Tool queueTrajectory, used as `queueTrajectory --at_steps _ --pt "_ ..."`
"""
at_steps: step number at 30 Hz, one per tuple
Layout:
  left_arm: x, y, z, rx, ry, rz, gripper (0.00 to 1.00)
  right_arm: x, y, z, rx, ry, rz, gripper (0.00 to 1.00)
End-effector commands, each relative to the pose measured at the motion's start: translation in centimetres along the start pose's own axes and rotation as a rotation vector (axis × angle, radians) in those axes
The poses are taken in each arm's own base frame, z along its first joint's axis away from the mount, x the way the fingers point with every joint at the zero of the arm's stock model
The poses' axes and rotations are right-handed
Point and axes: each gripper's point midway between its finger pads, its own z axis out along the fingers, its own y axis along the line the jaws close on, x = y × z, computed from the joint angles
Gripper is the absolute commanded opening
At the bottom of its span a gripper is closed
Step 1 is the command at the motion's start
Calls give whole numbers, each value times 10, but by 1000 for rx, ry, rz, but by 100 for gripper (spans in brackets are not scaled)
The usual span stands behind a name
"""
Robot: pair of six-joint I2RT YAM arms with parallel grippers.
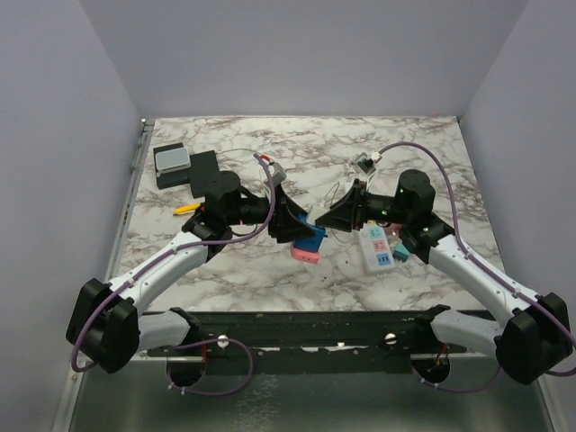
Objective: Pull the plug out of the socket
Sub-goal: Remove the plug from the socket.
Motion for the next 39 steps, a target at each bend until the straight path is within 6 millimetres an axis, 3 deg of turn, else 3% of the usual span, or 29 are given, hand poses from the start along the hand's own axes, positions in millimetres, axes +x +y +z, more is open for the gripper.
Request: queueTrajectory --at_steps 1,12,20,28,39 --pt "10 20 -5 -91 23 -2 0 -24 12 -1 -4 -87 -36 1" --pt "8 5 -8 -40 25 33 0 -40 14 -2 -33 -83 38 1" --pt "7 -3 -7 -22 23 42 0 -41 17 -5 -42 -82 42 1" --pt "9 8 -4 -61 24 1 0 -38 24 -16 -24 -90 -119 1" --pt "13 26 -2 -128 23 -51 0 -32 28 -20 -26 -96 -172 1"
